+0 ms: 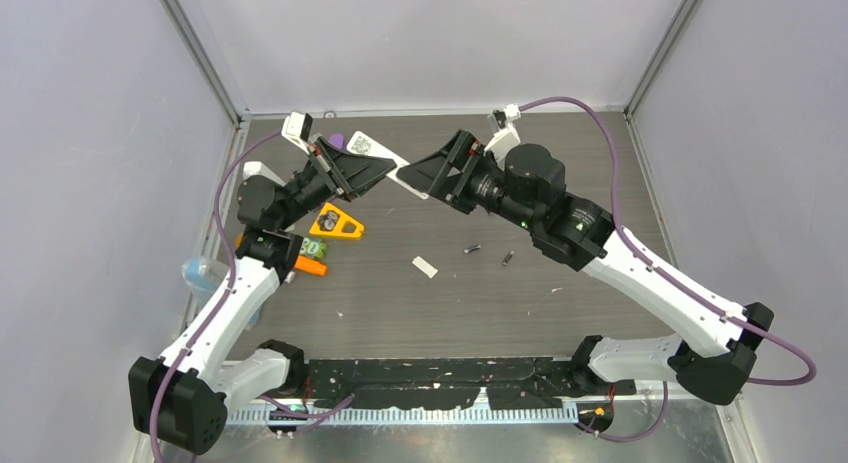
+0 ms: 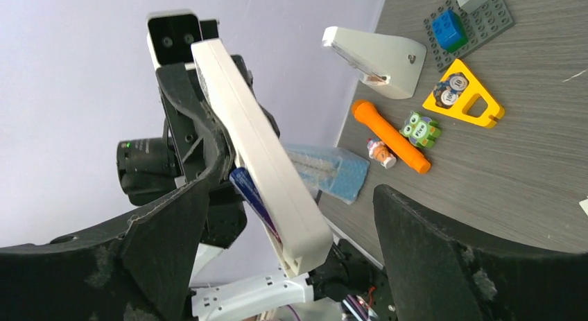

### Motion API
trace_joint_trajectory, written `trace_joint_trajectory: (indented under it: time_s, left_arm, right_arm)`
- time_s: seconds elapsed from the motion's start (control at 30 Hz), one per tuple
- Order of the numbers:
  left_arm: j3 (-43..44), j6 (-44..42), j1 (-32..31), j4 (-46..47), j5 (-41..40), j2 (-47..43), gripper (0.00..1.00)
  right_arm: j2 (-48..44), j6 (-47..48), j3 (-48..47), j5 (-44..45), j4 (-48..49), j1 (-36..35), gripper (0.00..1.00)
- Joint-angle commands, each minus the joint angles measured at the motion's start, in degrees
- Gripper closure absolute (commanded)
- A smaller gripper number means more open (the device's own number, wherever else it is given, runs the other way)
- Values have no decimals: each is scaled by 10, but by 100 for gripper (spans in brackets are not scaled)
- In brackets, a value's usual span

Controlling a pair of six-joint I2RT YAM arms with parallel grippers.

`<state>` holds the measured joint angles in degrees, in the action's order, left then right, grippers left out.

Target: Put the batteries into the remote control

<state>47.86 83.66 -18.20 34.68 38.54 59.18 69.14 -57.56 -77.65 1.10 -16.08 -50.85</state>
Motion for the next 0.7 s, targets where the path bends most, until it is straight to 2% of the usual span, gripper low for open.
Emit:
trace_joint_trajectory:
  time_s: [0.0, 0.2, 0.67]
  left_arm:
    - [3, 2, 3, 50, -10, -2, 100]
    - [3, 0, 2, 55, -10, 2, 100]
    - [3, 0, 3, 46, -9, -3, 100]
  right_arm:
    - [5, -27, -2, -19, 52, 14, 9]
    - [30, -21, -18, -55, 52, 16, 14]
    - [32, -33, -4, -75, 63, 28, 26]
